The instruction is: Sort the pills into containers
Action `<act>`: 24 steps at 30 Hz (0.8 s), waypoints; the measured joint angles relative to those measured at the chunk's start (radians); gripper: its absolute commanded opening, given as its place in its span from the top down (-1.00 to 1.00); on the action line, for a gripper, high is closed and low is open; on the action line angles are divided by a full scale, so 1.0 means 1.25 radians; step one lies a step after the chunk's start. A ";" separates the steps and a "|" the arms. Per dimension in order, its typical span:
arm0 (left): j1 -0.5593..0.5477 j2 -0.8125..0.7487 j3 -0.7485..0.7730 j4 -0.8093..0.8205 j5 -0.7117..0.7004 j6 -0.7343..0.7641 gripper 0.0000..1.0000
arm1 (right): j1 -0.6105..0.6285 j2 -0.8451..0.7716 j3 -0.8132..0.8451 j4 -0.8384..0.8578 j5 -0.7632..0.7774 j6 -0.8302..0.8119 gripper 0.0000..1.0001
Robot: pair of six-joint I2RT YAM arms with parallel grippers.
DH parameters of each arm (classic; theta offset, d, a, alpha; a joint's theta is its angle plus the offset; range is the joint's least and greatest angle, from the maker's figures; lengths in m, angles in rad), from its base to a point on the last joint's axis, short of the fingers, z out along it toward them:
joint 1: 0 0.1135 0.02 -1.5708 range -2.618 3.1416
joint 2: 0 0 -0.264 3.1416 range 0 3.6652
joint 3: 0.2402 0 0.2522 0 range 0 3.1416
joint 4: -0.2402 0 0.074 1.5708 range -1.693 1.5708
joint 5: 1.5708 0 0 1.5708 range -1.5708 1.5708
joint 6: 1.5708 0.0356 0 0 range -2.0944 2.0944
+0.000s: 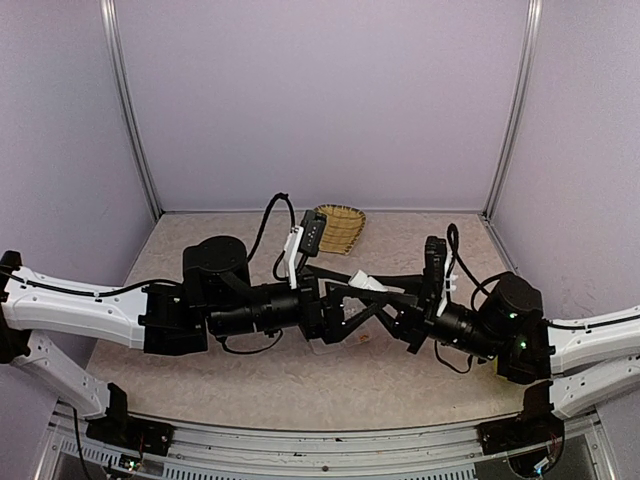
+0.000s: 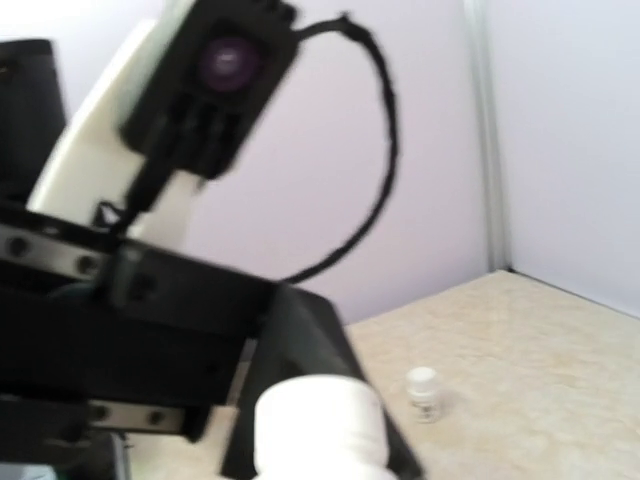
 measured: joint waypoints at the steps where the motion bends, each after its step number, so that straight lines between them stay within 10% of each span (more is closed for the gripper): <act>1: 0.000 0.000 0.000 0.000 0.002 0.000 -0.97 | 0.000 -0.003 0.000 -0.005 0.013 -0.004 0.74; 24: 0.009 -0.001 -0.004 -0.065 -0.028 0.002 -0.98 | 0.008 0.144 0.032 0.020 -0.037 0.006 0.76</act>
